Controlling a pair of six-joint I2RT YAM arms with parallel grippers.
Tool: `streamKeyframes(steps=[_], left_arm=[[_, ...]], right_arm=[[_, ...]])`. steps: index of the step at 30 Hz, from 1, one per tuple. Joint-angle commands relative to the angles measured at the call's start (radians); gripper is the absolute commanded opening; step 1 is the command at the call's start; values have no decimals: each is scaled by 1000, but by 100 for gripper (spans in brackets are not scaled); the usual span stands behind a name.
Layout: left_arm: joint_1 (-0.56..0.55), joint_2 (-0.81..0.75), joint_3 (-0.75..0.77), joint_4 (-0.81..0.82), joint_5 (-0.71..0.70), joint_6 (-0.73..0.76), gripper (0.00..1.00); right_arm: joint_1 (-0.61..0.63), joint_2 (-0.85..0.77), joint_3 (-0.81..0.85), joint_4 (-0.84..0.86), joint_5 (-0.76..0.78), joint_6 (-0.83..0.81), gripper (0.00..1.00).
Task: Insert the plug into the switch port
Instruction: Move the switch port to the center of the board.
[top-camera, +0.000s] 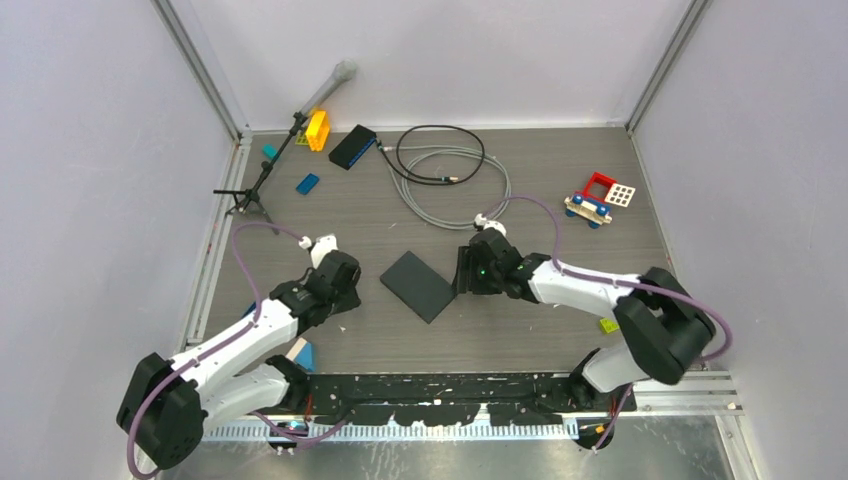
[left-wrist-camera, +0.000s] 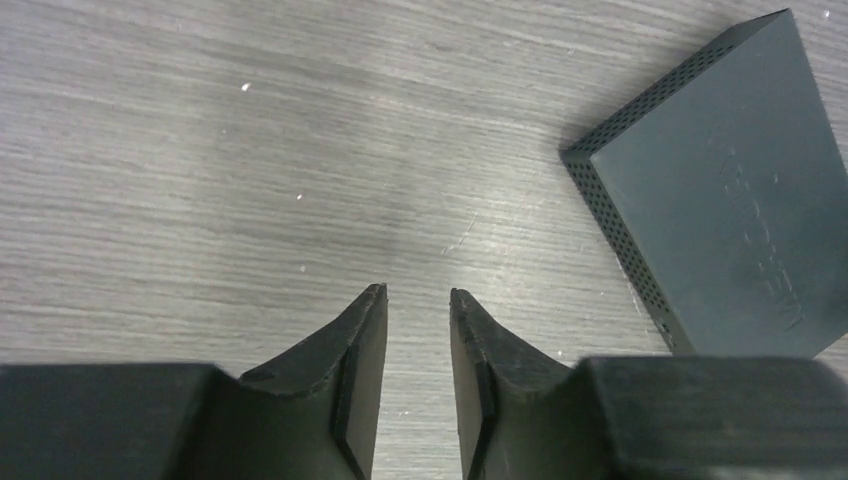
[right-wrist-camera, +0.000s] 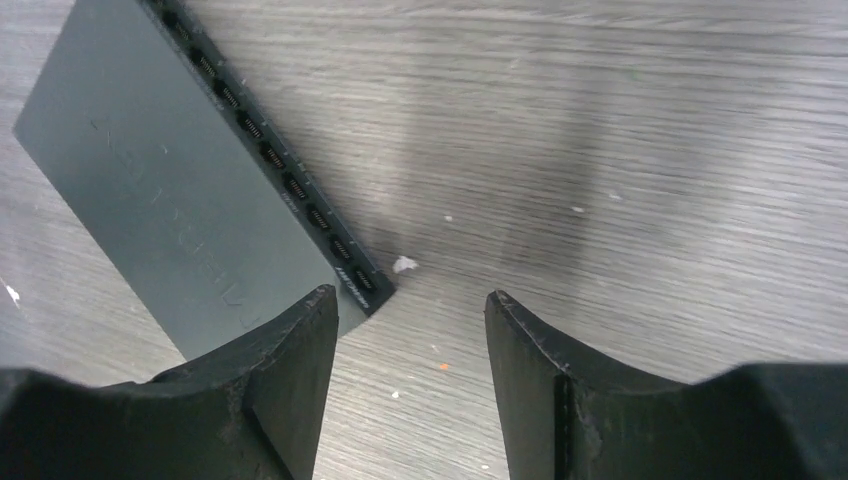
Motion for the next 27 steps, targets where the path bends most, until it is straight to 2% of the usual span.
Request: streamKeyframes(steps=[1,5,8,13,16,20,27], left_arm=[[0,-65,-16,-30,31,-19,34],[-1,-74,1,-51,20,-19,42],[-1,-62,14,-61,19,-22,51],[-1,-37,23,-54,29,-26,56],[0,-34,24,-55,30,-23,64],[0,-42,14,-49,25,-20,72],[2,14,40,-38,26,-2,78]], right_arm=[[0,81,90,87,-174,-64,63],[0,104,73,152,-208,-51,68],[0,129,69,179,-215,-57,68],[3,169,60,181,-233,-38,68],[23,173,44,203,-233,-8,68],[97,185,44,224,-194,26,67],[261,246,104,276,-125,86,66]])
